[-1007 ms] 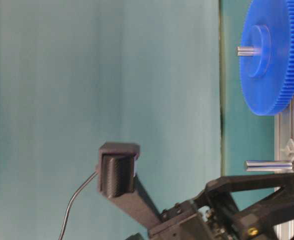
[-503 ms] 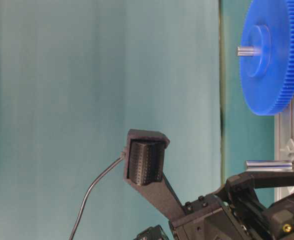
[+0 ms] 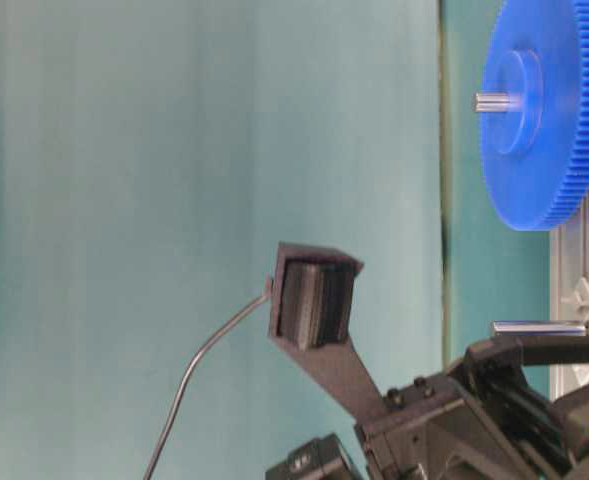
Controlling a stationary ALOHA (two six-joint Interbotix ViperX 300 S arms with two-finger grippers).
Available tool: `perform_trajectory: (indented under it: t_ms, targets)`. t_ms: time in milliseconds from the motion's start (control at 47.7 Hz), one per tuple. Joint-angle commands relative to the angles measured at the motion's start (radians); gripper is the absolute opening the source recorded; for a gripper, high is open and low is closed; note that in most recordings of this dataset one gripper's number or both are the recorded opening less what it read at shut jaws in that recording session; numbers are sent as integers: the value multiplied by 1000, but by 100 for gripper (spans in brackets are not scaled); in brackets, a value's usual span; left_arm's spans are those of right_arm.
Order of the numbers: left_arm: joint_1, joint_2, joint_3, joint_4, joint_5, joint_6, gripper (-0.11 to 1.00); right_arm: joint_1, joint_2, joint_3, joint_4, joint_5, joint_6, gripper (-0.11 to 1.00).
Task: Insert the small gear onto the shaft.
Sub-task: 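Grasp the small blue gear by its hub with the left gripper, then lift the gear and carry it over the empty left shaft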
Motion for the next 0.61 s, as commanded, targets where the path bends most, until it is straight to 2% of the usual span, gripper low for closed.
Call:
perform_trajectory:
  t_ms: [0, 168, 356, 440, 545, 587]
  targets:
    - [-5, 2, -29, 0, 26, -2, 90, -2, -3, -21, 0, -14, 9, 12]
    - [-6, 14, -51, 0, 112, -2, 90, 0, -3, -20, 2, -18, 9, 12]
    - [-5, 11, -61, 0, 152, 0, 88, -2, -3, -18, 2, -18, 9, 12]
    - [-5, 8, -61, 0, 163, 2, 83, -2, -3, -18, 0, -20, 9, 12]
    - [-5, -9, -63, 0, 184, 3, 71, -2, -5, -18, 2, -20, 9, 12]
    - [-5, -17, -66, 0, 196, 6, 71, -2, -3, -18, 0, -20, 9, 12]
